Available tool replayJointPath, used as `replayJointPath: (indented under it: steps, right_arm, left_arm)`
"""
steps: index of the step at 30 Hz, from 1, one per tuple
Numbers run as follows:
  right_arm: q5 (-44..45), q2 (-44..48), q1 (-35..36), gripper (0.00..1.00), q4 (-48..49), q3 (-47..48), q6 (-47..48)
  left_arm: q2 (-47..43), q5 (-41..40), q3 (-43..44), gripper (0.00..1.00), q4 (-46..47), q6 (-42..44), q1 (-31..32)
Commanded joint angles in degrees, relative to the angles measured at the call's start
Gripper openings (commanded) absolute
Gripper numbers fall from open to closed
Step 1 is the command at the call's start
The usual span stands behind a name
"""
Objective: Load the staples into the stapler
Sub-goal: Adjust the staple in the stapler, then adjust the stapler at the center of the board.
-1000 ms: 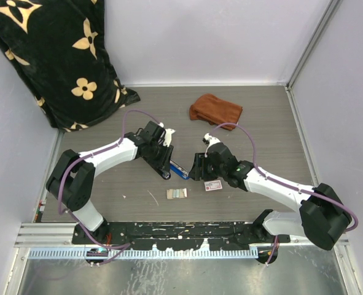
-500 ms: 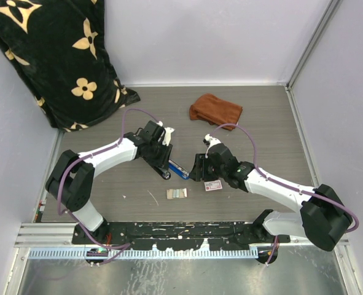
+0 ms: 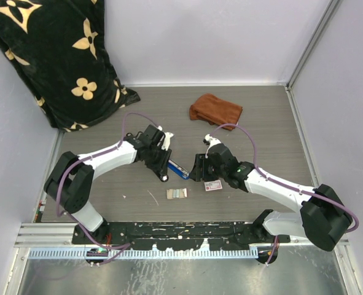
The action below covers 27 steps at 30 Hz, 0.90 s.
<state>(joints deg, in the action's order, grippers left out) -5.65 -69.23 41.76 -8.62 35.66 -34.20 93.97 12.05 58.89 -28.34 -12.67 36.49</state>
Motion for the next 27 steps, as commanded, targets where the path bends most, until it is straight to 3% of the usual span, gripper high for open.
replayJointPath:
  steps: [1, 18, 21, 27]
  right_arm:
    - [0.20, 1.41, -0.03, 0.55, 2.20, 0.54, -0.06]
    - [-0.10, 2.70, -0.04, 0.55, 2.25, -0.37, -0.53]
    - [-0.11, 2.91, 0.08, 0.55, 2.15, -0.14, -0.46]
    - [0.29, 4.18, 0.14, 0.55, 1.30, -0.24, -0.48]
  left_arm:
    - [-2.75, 0.36, -3.06, 0.34, -5.43, -0.48, 0.51]
    - [-18.17, -6.13, -13.83, 0.38, -11.54, -12.68, 0.43]
    - [-20.72, -8.21, -12.93, 0.44, -10.48, -16.18, 0.40]
    - [-23.05, -13.70, -11.80, 0.71, -6.29, -23.15, 0.33]
